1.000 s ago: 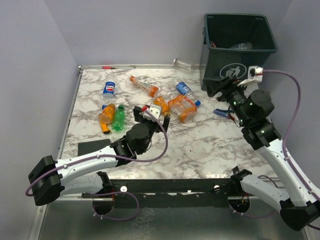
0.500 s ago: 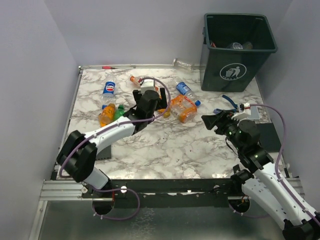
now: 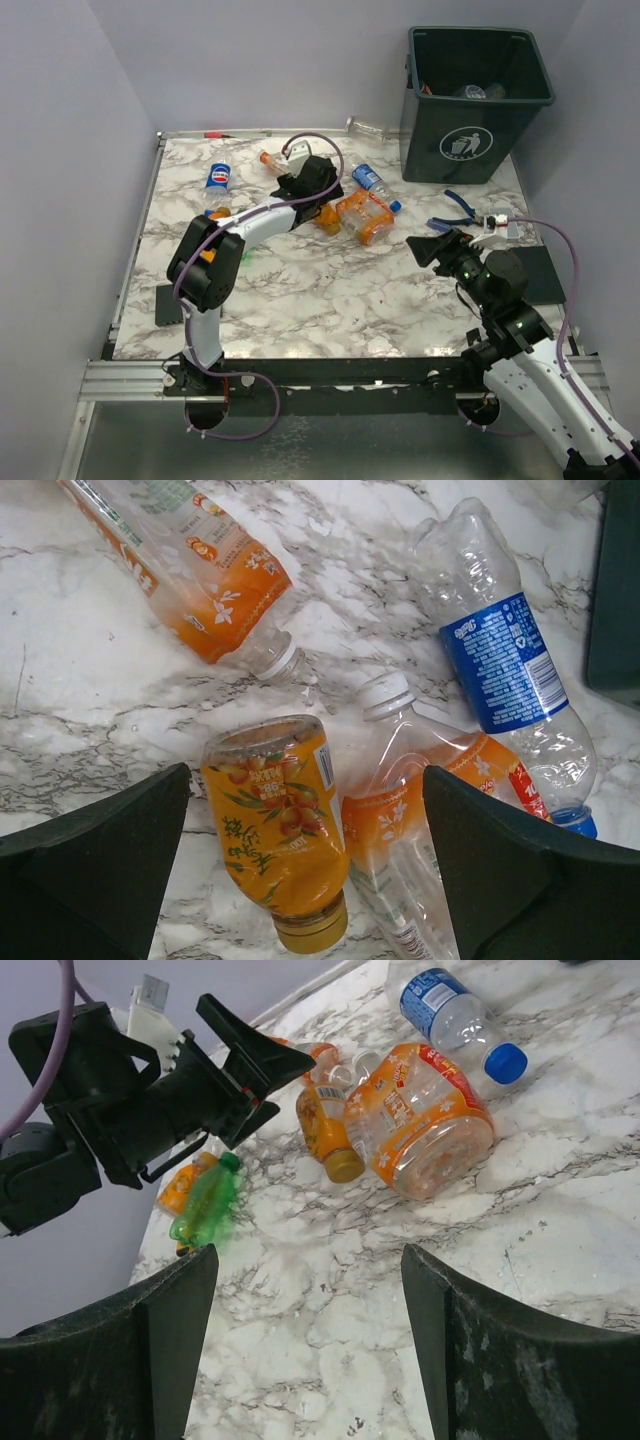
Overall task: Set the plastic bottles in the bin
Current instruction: Pick up the plastic bottle at the center of the board.
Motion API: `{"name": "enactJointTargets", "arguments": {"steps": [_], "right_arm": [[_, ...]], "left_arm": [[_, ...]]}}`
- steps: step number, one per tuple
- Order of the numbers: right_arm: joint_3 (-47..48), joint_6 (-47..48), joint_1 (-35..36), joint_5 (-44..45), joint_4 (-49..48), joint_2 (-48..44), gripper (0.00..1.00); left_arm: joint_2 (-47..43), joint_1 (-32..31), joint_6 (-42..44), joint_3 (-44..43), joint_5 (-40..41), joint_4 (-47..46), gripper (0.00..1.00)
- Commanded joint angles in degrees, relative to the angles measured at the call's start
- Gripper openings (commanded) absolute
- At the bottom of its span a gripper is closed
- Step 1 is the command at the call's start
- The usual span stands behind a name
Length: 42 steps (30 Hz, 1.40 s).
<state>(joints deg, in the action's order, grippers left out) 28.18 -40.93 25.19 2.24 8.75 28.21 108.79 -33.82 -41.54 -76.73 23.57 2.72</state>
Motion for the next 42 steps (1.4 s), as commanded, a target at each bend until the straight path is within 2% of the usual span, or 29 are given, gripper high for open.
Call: {"name": "enactJointTargets", "arguments": {"steps": [1,10,17,23,27,31,37,40,42], "right_arm": [[0.46,0.59,0.29,-1.51,2.27,-0.52,0.78],[1.34,1.10,0.28,-1.55,3.61,-0.41,0.78],[1.41,0.83,0.27,-1.36,4.14,-0.34,0.78],[1.91,0.85,0.27,-1.72,4.37,0.36,0.78],[2.60,2.64,0.26,-5.98,3.27,1.32,0.78],[2.55,4.89,0.26,-12.87,-1.45,3.66,0.78],[-0.55,1.30,1.00,-22.64,-17.78,8.11,0.78],[0.06,1.48,3.77,-20.23,-21.94,10.71,0.79],[1.19,3.16,7.23,-16.76,-23.68,12.83,0.80]], "left_arm": [[3.84,-0.19,-3.17,-4.29,0.95,6.86,0.99],[8.90,0.95,-6.57,-5.88,4.04,11.93,0.96],[10.28,1.30,-7.44,-5.70,1.65,11.92,0.78],[7.12,1.35,-7.80,-2.48,0.53,10.54,0.52],[0.02,1.54,-8.80,1.91,-1.35,8.32,0.34],[-10.01,1.74,-13.30,8.62,-7.24,4.77,0.19],[-26.03,1.46,-26.37,24.55,-17.90,-11.05,0.14],[-33.93,0.54,-33.85,33.58,-17.63,-19.61,0.14],[-37.70,0.08,-37.68,36.73,-16.94,-21.37,0.12]]}}
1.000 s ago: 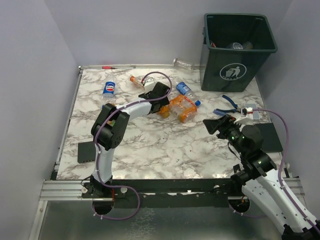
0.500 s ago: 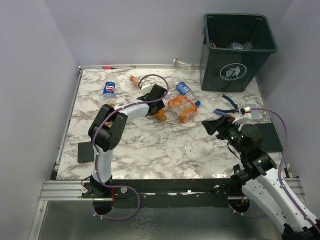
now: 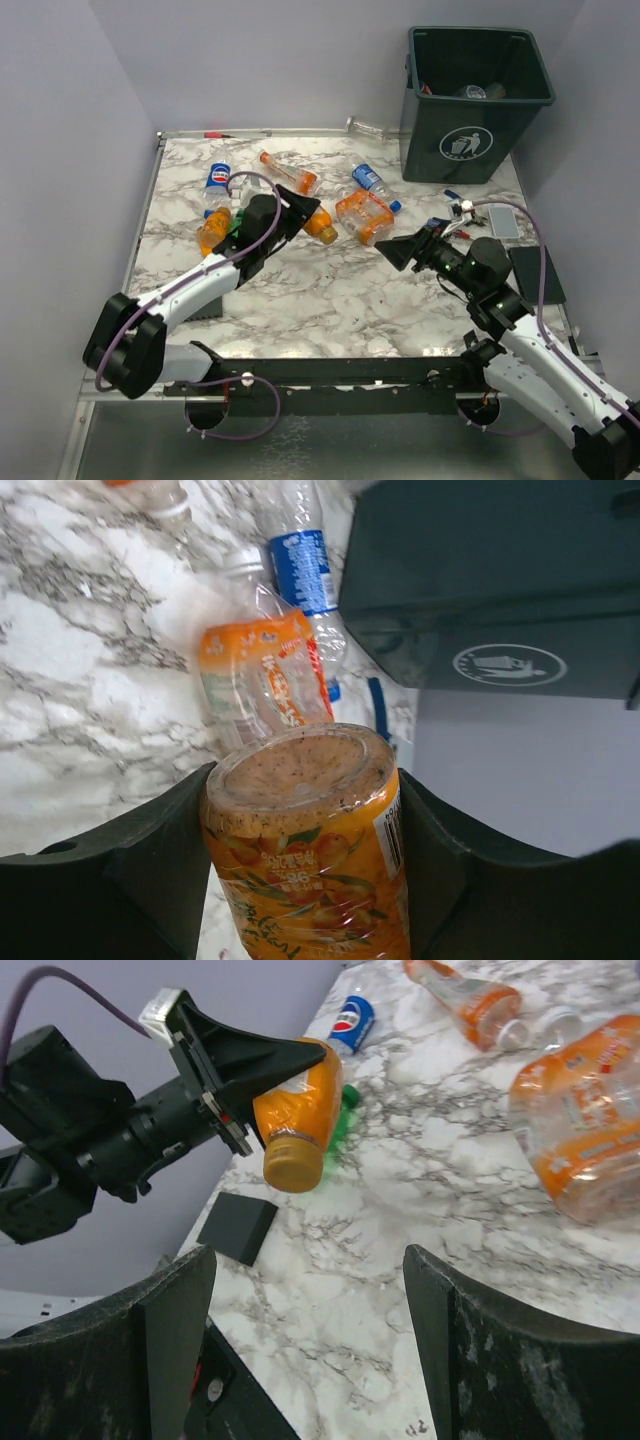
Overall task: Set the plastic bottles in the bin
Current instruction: Pick up the plastic bottle at the center of the board.
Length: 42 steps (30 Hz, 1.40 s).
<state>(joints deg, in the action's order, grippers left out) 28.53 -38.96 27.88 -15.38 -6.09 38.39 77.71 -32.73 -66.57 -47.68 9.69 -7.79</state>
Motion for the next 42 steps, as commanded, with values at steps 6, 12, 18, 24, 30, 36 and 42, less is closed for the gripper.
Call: {"name": "enactJointTargets", "arguments": {"steps": [6,12,18,24,30,36,42], "right_arm": [[6.30,7.48,19.86,12.42,-13.64,13.52,0.81],[12.56,9.37,26.75,22.28,-12.63,22.20,0.82],[14.77,7.85,27.49,27.00,-12.43,26.46,0.79],[18.13,7.90,27.96,25.72,-12.98,30.00,0.75],[21.03,7.76,28.93,25.15,-11.83,33.19,0.67],[21.07,6.90,29.16,25.54,-10.70,33.76,0.33],[20.00,7.19,29.16,27.20,-8.08,30.65,0.00]], "left_arm": [[-13.27,-2.42,-17.55,10.61,-1.15,-10.80,0.10],[-18.02,-2.48,-18.18,10.25,1.77,-4.16,0.02],[-20.39,-2.44,-18.48,10.89,1.83,-1.72,0.00],[-21.58,-2.51,-18.34,10.97,1.83,-1.45,0.00],[-21.88,-2.51,-17.77,10.82,1.82,-0.62,0.00],[-22.35,-2.56,-17.02,10.56,2.00,-0.08,0.00],[-22.12,-2.51,-12.66,8.84,2.40,1.98,0.70]]}}
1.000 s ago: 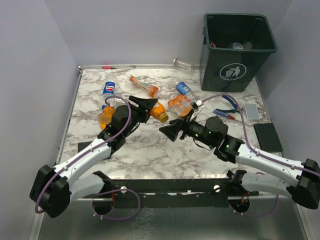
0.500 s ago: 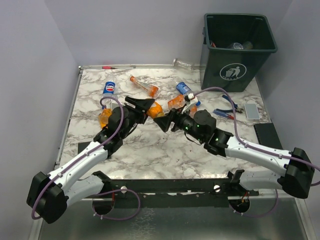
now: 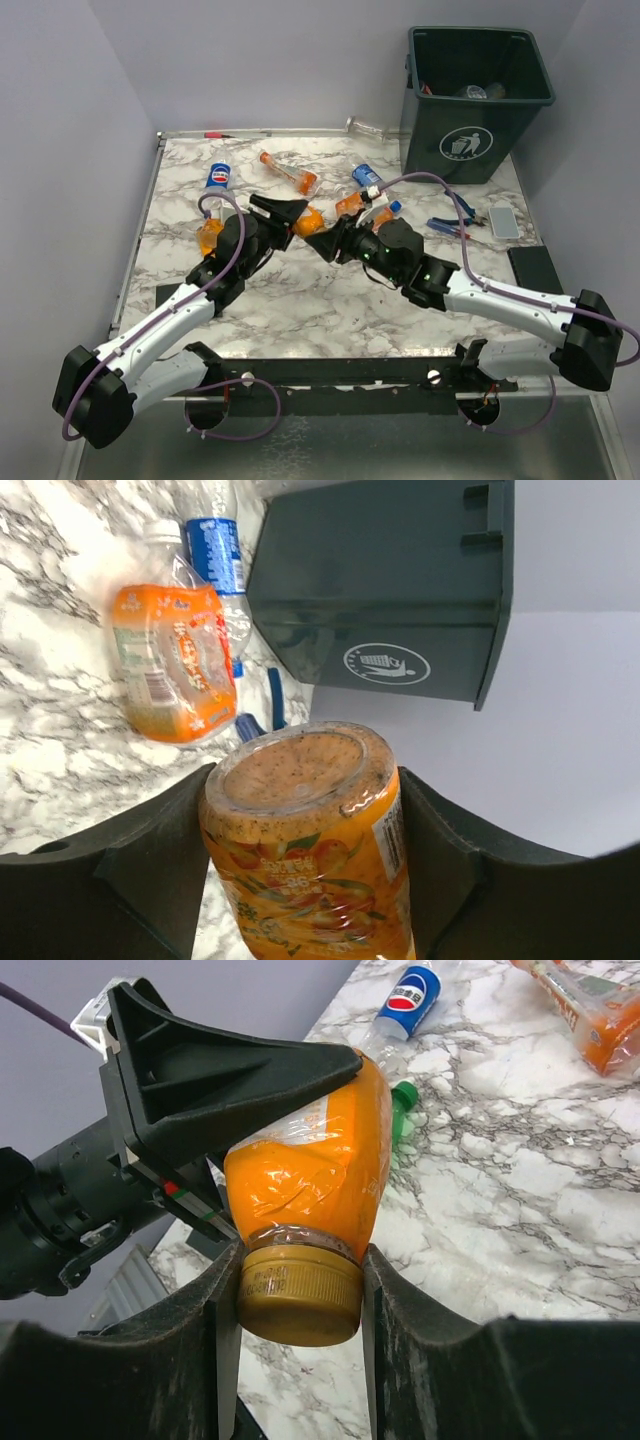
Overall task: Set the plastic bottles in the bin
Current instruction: Pick up the plastic bottle at the center of the board, then place the plastic bottle in the trash bin.
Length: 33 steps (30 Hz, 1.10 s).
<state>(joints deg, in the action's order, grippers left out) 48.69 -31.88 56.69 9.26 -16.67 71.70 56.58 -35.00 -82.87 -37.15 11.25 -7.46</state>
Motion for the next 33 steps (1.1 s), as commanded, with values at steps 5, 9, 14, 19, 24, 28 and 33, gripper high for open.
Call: {"name": "enactJointTargets", "arguments": {"steps": [5,9,14,19,24,28,33], "right_arm": [[-0.69,3.42,0.36,8.04,11.23,-12.47,0.00],[5.01,8.77,0.36,9.40,26.26,-18.74,0.00],[17.08,10.90,0.36,10.70,49.45,-20.49,0.00],[31.91,10.92,0.36,15.43,66.98,-16.17,0.00],[43.04,11.34,0.36,20.01,78.00,-10.80,0.00],[47.51,9.73,0.31,28.73,84.15,-7.67,0.00],[40.48,7.99,-1.43,42.42,76.81,-11.11,0.00]], "left_arm": [[0.45,-0.16,17.48,-8.57,4.35,11.66,0.99],[-0.97,0.06,32.94,-11.89,10.92,13.93,0.99],[-0.18,0.20,54.31,-17.32,14.60,13.01,0.99],[2.28,0.14,68.77,-16.63,6.40,5.61,0.99],[4.64,-0.05,73.71,-7.71,0.45,-3.99,0.99],[3.38,-0.15,70.75,-0.63,1.51,-10.66,0.99],[1.42,-0.57,67.55,0.21,6.67,-10.51,0.99]]}}
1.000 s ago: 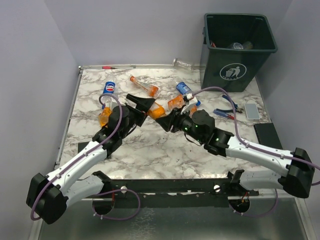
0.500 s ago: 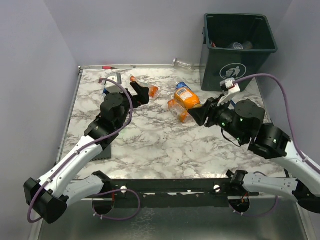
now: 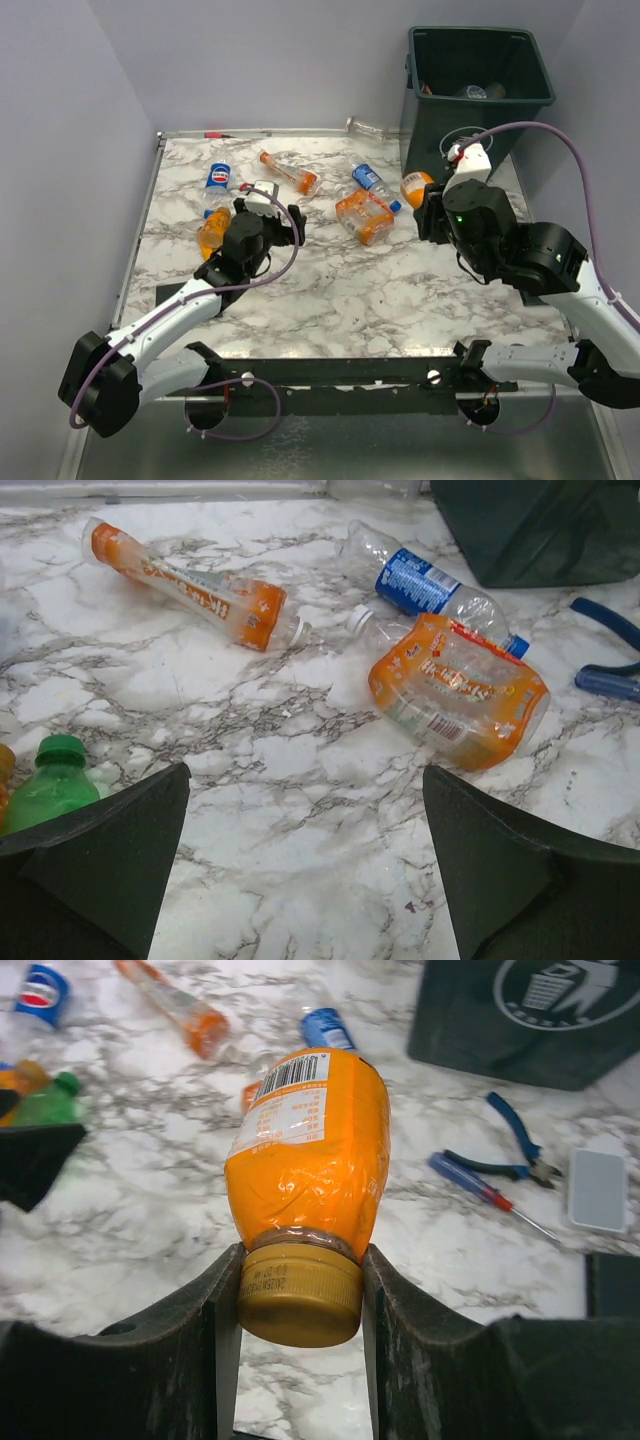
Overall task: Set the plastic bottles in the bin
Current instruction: Place the plastic bottle in the trash bin.
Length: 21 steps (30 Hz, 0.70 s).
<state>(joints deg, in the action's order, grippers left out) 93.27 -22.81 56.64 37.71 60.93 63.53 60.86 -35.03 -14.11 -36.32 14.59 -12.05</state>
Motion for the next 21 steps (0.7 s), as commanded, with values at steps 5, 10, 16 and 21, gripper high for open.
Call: {"name": "enactJointTargets", "arguments": {"steps": [5,10,16,21], "right_arm": [[-9.02,6.56,-9.24,9.08,-19.58,-6.47,0.00],[-5.58,7.11,-16.11,2.80,-26.39,-0.87,0.00],[-0.18,6.24,-25.87,-2.04,-36.44,5.11,0.00],[-0.40,3.44,-34.52,-3.79,-48.21,7.42,0.00]], "left_arm": [[-5.82,-1.10,-2.48,0.82,7.38,-5.88,0.99],[-5.95,-2.63,-2.24,1.27,10.49,-5.54,0.99],[-5.22,-2.86,-4.13,-0.57,14.41,-1.57,0.99],[-5.60,-3.64,-3.96,0.03,14.85,-2.01,0.99]]}}
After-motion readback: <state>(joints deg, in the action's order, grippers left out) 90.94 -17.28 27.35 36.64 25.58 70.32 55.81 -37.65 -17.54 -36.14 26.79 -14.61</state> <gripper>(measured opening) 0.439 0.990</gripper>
